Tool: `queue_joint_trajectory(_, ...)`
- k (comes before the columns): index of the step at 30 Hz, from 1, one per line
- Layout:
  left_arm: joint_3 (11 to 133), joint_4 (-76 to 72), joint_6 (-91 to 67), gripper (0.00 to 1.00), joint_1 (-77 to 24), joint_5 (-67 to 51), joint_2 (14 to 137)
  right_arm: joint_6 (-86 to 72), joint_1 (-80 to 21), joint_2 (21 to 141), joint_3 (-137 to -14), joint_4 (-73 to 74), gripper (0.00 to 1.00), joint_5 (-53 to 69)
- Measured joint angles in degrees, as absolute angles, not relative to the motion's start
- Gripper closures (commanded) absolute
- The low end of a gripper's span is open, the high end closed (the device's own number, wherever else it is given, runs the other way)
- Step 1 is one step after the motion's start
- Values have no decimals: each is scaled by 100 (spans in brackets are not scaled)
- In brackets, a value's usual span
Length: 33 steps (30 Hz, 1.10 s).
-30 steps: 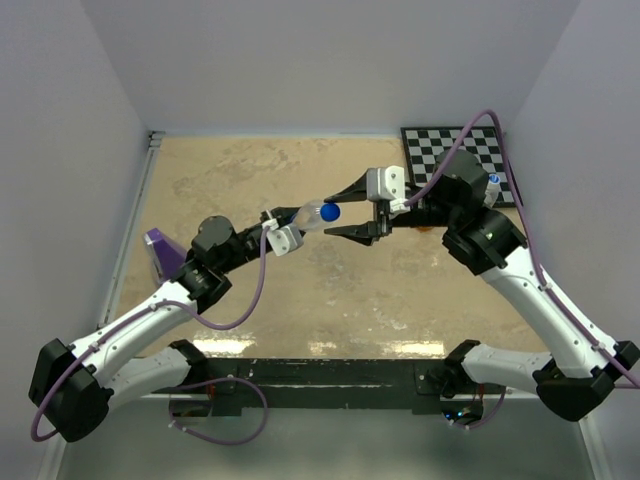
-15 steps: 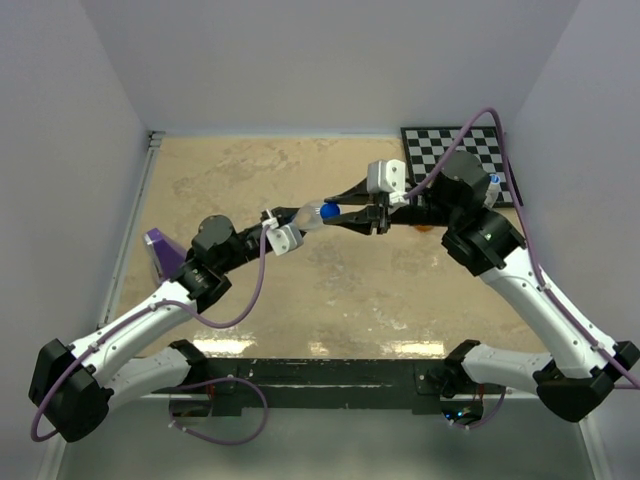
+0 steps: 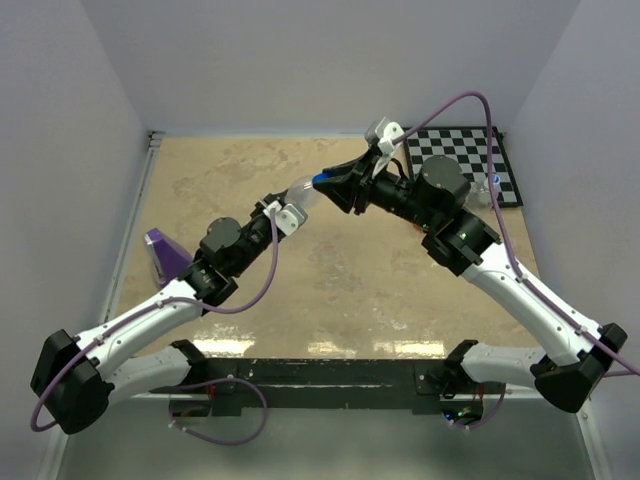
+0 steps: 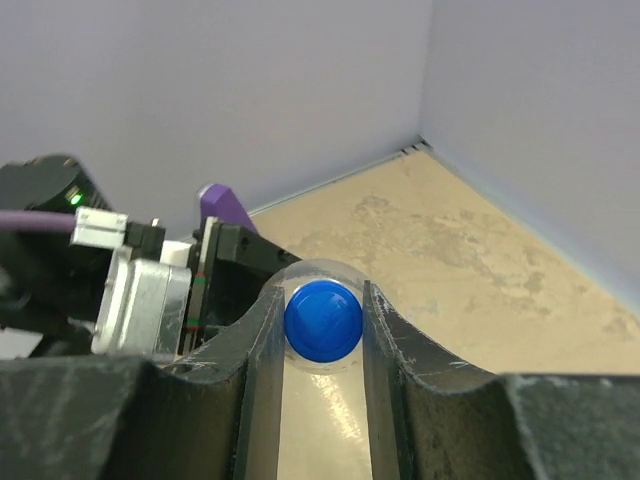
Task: Screw on the bottle caps
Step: Screw the bottle cap onto the plastic bottle.
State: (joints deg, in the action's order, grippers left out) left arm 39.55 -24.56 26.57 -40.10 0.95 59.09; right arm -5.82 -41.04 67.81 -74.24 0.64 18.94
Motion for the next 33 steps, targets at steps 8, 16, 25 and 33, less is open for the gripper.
queue_joint_trajectory(8, 3955, -2508, 2742, 73, -4163, 1081, 6099, -1531, -4191, 6742, -6993, -410, 50, 991)
queue_joint_trajectory(16, 3966, -2744, 2556, 73, -4060, 1577, 6108, -1813, -4189, 6086, -6812, -779, 18, 703)
queue_joint_trajectory(25, 3979, -2746, 2414, 72, -4062, 1514, 6108, -1839, -4189, 6504, -6814, -1210, 16, 1007)
queue_joint_trajectory(33, 3988, -2744, 2292, 72, -4062, 1234, 6108, -1846, -4189, 7052, -6818, -1358, 19, 1212)
